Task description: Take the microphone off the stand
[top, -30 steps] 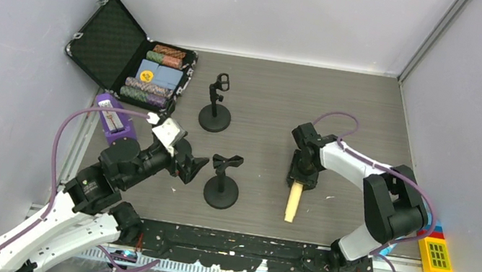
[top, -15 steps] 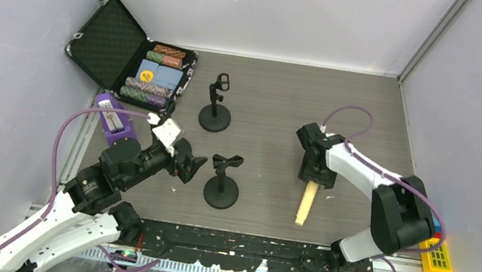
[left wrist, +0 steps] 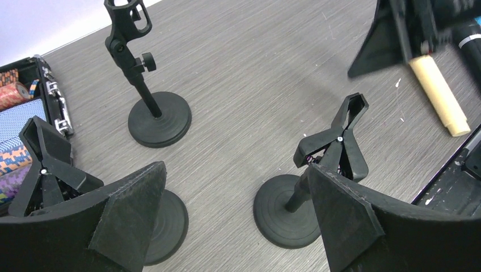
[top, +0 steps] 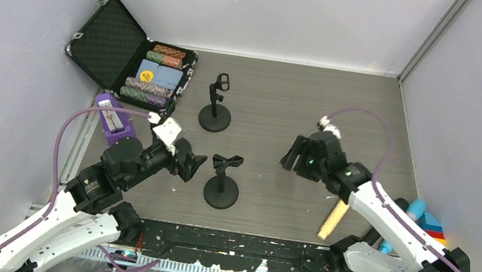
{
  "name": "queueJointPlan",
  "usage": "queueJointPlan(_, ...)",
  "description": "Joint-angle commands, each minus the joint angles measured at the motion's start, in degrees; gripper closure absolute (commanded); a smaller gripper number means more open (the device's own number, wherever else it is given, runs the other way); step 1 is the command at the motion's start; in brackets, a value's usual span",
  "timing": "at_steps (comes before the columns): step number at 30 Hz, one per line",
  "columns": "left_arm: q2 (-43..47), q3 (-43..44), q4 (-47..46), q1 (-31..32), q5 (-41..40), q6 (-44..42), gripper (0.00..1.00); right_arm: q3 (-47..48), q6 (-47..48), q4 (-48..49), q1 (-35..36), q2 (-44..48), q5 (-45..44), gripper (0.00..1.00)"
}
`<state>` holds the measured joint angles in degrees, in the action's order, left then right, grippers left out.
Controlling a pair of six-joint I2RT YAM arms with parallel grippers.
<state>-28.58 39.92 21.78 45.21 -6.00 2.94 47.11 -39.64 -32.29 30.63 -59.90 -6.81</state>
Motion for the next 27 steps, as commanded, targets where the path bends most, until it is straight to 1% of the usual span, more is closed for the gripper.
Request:
queueJointPlan(1,-1.20,0.54,-2.31,-0.21,-0.87,1.05,0.00,-7.28,-3.73,14.17,10.84,-1.30,7.94,0.32)
queueJointPlan(2,-1.28,0.59,-2.21,-0.21,-1.52,1.28,0.00,-8.72,-4.30,17.15,12.69,-2.14,7.46,0.32)
queueJointPlan(3,-1.17,0.59,-2.25,-0.21,-2.08,1.36,0.00,-9.50,-5.21,18.96,16.43,-2.87,5.87,0.32)
queueJointPlan(4,-0.88,0.52,-2.16,-0.21,-2.39,1.37,0.00,-11.17,-5.72,22.33,18.08,-3.17,3.45,0.32)
queueJointPlan(5,-0.59,0.44,-2.14,-0.21,-3.11,1.55,0.00,-12.05,-7.41,23.93,21.58,-3.42,1.97,0.32)
queueJointPlan(6,-0.27,0.16,-2.41,-0.21,-3.95,1.81,0.00,-13.91,-8.32,26.82,23.29,-3.31,-0.80,0.32)
queueJointPlan(7,0.12,-0.34,-2.88,-0.21,-4.77,1.88,0.00,-15.04,-9.66,28.68,26.29,-2.86,-1.70,0.31)
queueJointPlan(8,0.42,-0.63,-3.27,-0.21,-5.44,1.89,0.00,-18.07,-10.41,34.40,27.84,-2.64,-3.45,0.31)
queueJointPlan(9,0.79,-0.91,-3.71,-0.21,-6.88,1.91,0.00,-19.80,-12.05,37.52,30.74,-2.47,-4.43,0.30)
queueJointPlan(10,0.89,-1.05,-4.04,-0.21,-7.98,1.98,0.00,-22.64,-13.01,43.88,31.96,-2.53,-6.37,0.29)
queueJointPlan(11,1.02,-1.27,-4.17,-0.21,-8.71,1.98,0.00,-23.93,-15.16,46.57,33.99,-3.28,-7.25,0.28)
queueJointPlan(12,1.18,-1.45,-4.28,-0.21,-9.48,2.10,0.00,-25.94,-16.06,52.25,34.86,-4.03,-8.84,0.26)
queueJointPlan(14,1.65,-1.67,-4.38,-0.22,-10.22,2.68,0.00,-26.73,-18.02,58.40,37.31,-7.14,-10.48,0.25)
queueJointPlan(16,2.41,-1.92,-4.31,-0.21,-10.39,3.38,0.00,-26.35,-19.82,62.91,41.02,-13.05,-12.55,0.25)
queueJointPlan(17,2.82,-2.10,-4.26,-0.21,-10.43,3.61,0.00,-26.12,-21.55,67.08,41.89,-14.94,-13.78,0.25)
queueJointPlan(18,3.25,-2.13,-3.98,-0.21,-10.31,3.79,0.00,-26.15,-23.38,69.86,43.64,-18.73,-14.34,0.25)
queueJointPlan(19,3.41,-2.01,-3.56,-0.21,-10.26,3.82,0.00,-26.34,-24.35,75.72,45.39,-20.86,-16.12,0.25)
queueJointPlan(20,3.59,-1.78,-2.72,-0.21,-10.37,3.75,0.00,-26.43,-26.02,82.13,45.88,-25.09,-16.61,0.25)
queueJointPlan(21,3.47,-1.51,-2.03,-0.21,-10.75,3.81,0.00,-26.40,-26.59,85.12,46.28,-28.91,-16.05,0.25)
queueJointPlan(22,3.46,-1.29,-1.54,-0.23,-11.29,4.01,0.00,-26.16,-27.96,89.55,46.41,-30.52,-15.41,0.25)
queueJointPlan(24,3.28,-1.08,-1.00,-0.21,-11.86,4.29,0.00,-25.55,-29.52,94.09,46.71,-34.35,-14.17,0.25)
queueJointPlan(27,3.43,-1.62,-1.43,-0.21,-12.39,5.11,0.00,-24.65,-32.36,95.33,47.24,-38.26,-14.22,0.25)
